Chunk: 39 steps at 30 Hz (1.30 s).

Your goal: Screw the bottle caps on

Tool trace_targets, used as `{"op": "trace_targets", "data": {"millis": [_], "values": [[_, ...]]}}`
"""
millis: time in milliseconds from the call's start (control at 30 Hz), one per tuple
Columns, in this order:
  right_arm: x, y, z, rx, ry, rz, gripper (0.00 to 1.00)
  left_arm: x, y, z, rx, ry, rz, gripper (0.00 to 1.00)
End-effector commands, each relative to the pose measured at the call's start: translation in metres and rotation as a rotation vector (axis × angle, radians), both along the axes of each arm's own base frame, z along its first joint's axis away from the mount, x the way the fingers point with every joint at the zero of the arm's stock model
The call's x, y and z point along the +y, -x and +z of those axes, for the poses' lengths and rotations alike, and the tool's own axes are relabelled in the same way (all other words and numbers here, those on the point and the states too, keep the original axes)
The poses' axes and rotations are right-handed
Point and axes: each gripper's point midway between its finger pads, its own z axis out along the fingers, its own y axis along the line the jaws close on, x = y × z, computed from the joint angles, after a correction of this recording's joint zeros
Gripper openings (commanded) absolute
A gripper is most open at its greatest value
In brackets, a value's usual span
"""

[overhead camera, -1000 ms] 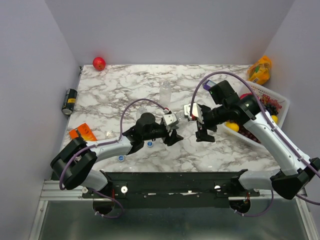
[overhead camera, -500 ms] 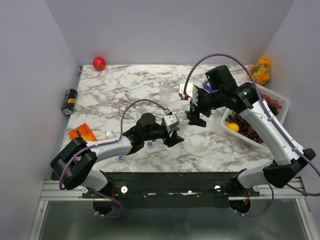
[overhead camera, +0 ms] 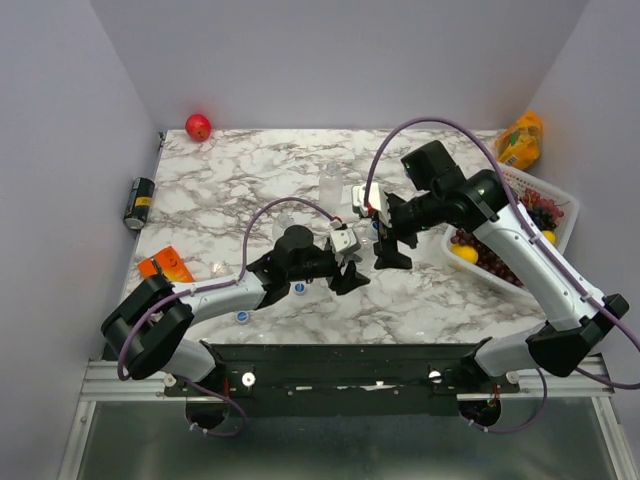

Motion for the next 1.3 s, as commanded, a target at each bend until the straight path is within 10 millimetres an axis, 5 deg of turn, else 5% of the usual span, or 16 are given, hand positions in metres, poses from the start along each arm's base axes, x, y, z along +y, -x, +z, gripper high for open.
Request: {"op": "trace_targets", "data": {"millis": [0, 200, 333, 400, 533, 733, 967, 1267], "values": [[-0.017, 0.017, -0.012, 0.027, 0.05, -0.014, 1.0, -0.002, -0.011, 0.022, 0.035, 0.067, 0.039, 0.0], [-0.049, 0.031, -0.043, 0.078, 0.162, -0.132, 1.0, 0.003, -0.024, 0.033, 0.016, 0.096, 0.075, 0.0], [-0.066, 0.053, -0.034, 0.076, 0.158, -0.141, 1.0, 0.002, -0.023, 0.032, 0.008, 0.091, 0.064, 0.0], [-0.067, 0.048, -0.022, 0.024, 0.128, -0.159, 1.0, 0.0, -0.02, 0.029, 0.011, 0.082, 0.043, 0.0], [-0.051, 0.004, 0.021, -0.135, 0.035, -0.241, 1.0, -0.004, -0.011, 0.022, -0.029, 0.049, -0.01, 0.0], [-0.014, -0.032, 0.04, -0.114, -0.012, -0.233, 1.0, -0.008, -0.001, 0.021, -0.043, 0.033, -0.047, 0.0], [0.007, -0.008, 0.04, -0.029, -0.064, -0.023, 1.0, -0.01, 0.0, 0.021, -0.043, 0.021, -0.057, 0.0], [-0.01, 0.019, 0.01, 0.051, -0.004, -0.004, 1.0, -0.014, -0.008, 0.027, 0.02, 0.052, -0.016, 0.0]]}}
